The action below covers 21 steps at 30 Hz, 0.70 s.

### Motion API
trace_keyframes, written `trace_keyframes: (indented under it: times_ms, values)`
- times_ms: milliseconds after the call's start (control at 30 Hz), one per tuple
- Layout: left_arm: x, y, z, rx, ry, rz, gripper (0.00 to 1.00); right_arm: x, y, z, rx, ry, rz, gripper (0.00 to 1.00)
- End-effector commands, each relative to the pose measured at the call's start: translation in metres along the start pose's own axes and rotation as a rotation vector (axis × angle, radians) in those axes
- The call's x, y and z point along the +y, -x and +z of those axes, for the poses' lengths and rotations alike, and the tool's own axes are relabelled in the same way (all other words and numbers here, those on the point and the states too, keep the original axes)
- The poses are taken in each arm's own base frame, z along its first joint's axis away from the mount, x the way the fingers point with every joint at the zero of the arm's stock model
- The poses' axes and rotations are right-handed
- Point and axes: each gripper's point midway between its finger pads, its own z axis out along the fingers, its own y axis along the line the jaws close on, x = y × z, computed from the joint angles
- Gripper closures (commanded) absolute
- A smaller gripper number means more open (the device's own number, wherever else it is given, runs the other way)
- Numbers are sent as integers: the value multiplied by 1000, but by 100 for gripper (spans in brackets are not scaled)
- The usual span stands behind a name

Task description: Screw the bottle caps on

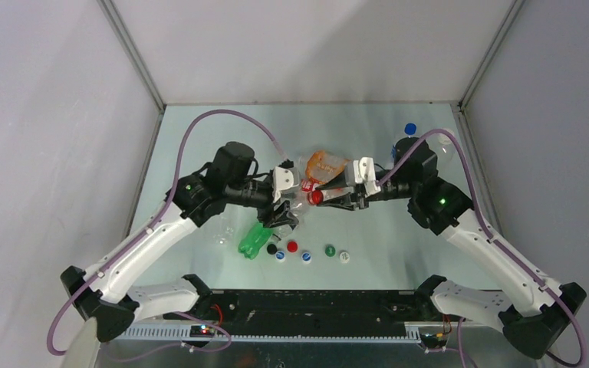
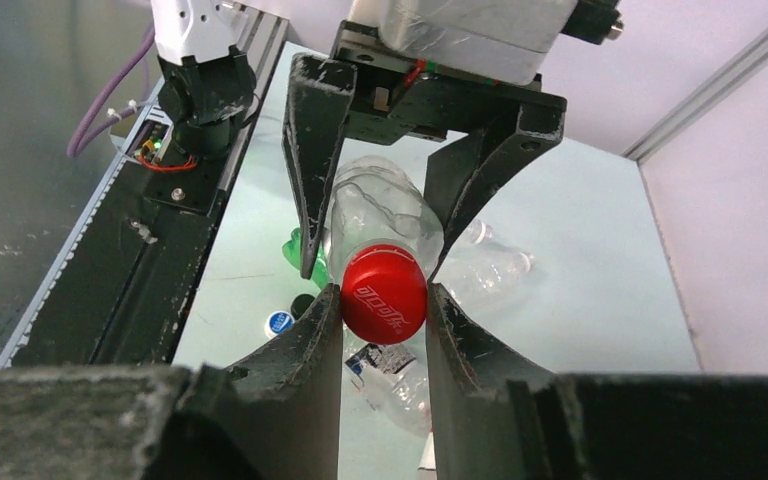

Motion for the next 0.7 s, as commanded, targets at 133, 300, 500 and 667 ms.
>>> trace_keyframes:
  times_ms: [133, 300, 500, 667]
  values:
    - [31, 81, -13, -272, 226, 227, 66, 8, -22, 14, 76, 34, 251, 100]
    - [38, 78, -13, -263, 291, 258, 67, 0, -24, 18, 83, -12, 325, 100]
    - [47, 78, -16, -266, 366, 282, 70, 0, -28, 20, 114, -8, 384, 100]
    - [55, 74, -22, -279, 444, 296, 72, -4, -24, 20, 111, -30, 436, 100]
